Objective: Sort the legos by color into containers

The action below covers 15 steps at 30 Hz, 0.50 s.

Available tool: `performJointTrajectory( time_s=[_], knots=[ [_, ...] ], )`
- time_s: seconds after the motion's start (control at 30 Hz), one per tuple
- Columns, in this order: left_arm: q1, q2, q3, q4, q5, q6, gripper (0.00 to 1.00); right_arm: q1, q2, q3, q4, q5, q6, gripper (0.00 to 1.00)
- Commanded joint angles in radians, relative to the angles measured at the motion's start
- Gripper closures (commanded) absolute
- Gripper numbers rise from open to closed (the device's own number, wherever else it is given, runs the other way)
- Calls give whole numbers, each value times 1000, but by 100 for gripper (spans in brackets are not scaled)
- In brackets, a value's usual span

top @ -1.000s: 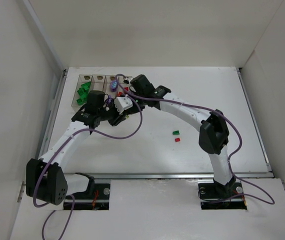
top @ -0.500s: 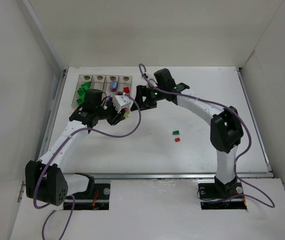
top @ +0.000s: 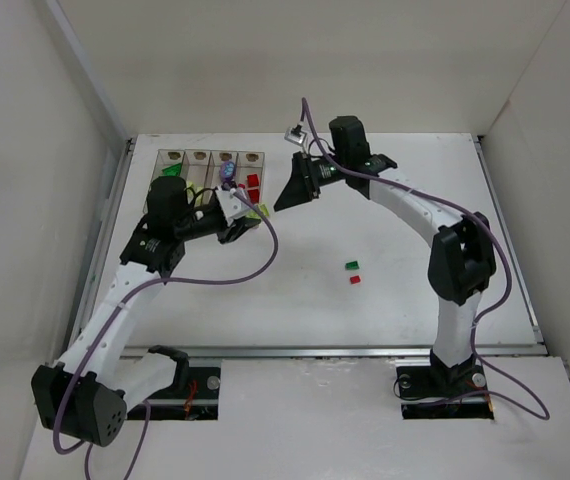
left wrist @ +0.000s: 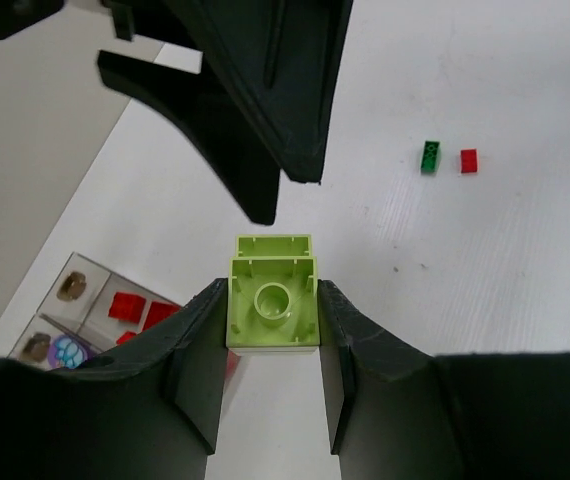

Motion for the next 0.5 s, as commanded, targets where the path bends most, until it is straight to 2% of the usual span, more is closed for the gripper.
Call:
performJointTrajectory(
  time_s=[0.0, 0.33, 0.47],
  knots=[
    [-20, -5, 48, 57, 83, -20, 100, 17, -25, 74, 66, -85, 0, 29],
    [-20, 4, 57, 105, 83, -61, 100, 35, -15, 71, 66, -45, 20, 45],
    [-20, -5, 57, 114, 83, -70, 100, 44, -6, 71, 66, -45, 20, 49]
  ],
)
